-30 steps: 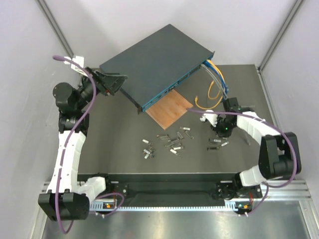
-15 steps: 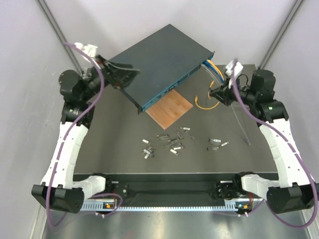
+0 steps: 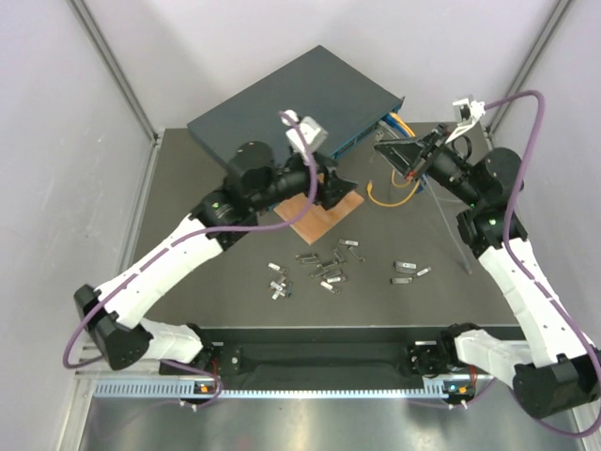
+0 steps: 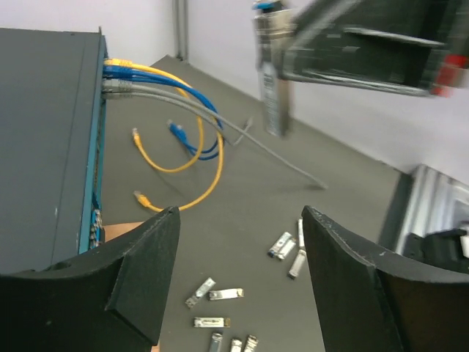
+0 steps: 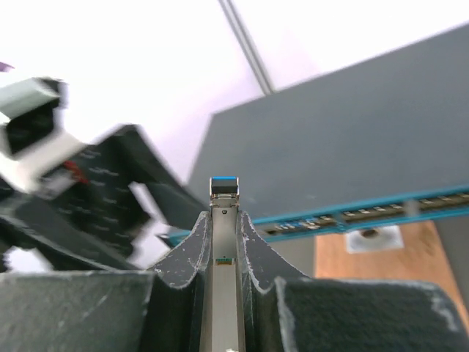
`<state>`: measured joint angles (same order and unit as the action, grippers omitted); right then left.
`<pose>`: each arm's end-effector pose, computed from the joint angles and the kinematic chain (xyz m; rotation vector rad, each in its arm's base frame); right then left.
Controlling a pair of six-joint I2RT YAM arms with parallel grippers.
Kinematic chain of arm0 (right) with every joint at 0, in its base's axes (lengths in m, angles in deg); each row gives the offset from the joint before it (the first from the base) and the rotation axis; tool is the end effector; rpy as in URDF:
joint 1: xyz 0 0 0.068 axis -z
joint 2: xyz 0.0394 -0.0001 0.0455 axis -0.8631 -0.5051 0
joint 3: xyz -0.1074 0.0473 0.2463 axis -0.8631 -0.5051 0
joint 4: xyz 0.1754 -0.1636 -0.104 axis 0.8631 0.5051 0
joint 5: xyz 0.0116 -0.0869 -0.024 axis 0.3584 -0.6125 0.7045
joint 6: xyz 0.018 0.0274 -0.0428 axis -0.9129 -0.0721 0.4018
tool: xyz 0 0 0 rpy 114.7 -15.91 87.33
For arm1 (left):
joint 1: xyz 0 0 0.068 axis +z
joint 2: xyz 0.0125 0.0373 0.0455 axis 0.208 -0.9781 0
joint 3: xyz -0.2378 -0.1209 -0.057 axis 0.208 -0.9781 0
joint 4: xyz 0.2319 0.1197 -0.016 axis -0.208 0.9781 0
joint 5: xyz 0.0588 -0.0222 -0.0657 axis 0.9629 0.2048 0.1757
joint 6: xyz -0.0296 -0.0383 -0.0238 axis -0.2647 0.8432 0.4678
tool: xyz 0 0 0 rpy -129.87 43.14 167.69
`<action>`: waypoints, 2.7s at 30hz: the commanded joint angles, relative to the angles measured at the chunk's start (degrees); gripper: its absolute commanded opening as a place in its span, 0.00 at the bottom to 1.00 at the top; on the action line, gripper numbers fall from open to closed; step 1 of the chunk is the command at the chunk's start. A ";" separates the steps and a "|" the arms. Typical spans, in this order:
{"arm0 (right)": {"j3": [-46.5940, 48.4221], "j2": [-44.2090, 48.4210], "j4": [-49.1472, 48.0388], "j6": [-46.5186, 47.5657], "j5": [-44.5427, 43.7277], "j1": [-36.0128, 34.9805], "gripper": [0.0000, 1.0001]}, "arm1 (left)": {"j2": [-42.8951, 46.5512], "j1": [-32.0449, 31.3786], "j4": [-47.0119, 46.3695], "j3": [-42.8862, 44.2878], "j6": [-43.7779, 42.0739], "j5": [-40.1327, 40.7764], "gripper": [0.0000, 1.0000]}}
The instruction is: Insert the plug into the switch port
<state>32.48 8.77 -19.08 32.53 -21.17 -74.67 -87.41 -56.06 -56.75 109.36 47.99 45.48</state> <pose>0.2166 0.0789 0.4427 -0.2978 1.4146 1.1177 0.2080 -0.2150 0.4454 0.7212 1.5084 -0.9322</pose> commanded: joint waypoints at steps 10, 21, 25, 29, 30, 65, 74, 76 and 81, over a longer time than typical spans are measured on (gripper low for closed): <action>-3.76 3.80 -7.96 -1.30 -6.31 -6.44 0.00 | -6.98 -4.37 1.65 10.25 -4.38 10.43 0.62; -5.52 4.42 -7.88 0.37 -9.12 -7.50 0.00 | -8.74 -5.96 1.55 11.92 -4.82 7.18 0.52; -5.43 4.59 -7.35 1.08 -10.53 -7.58 0.00 | -8.82 -6.84 1.82 11.22 -4.65 7.18 0.53; -5.52 4.68 -7.35 1.17 -10.88 -7.50 0.00 | -8.91 -7.19 2.70 10.34 -2.89 6.74 0.54; -5.52 4.77 -7.35 1.25 -10.88 -7.58 0.00 | -8.91 -7.27 2.87 9.82 -2.36 6.82 0.56; 8.34 6.18 34.79 24.07 5.29 0.23 1.00 | -1.27 -7.28 6.92 6.65 -38.43 7.97 0.00; 23.30 -1.65 62.79 36.50 3.29 1.12 1.00 | 2.51 -10.43 11.40 1.39 -70.79 8.56 0.00; 24.01 -0.86 63.23 37.54 1.34 1.12 1.00 | 3.57 -12.63 10.88 -1.68 -79.76 11.03 0.00; 28.05 -3.22 67.96 44.66 8.42 0.77 1.00 | 4.45 -16.93 6.66 -6.88 -91.47 20.17 0.00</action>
<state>55.41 6.41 44.22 70.76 -17.48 -74.10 -84.46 -71.12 -46.56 104.22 -30.74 59.52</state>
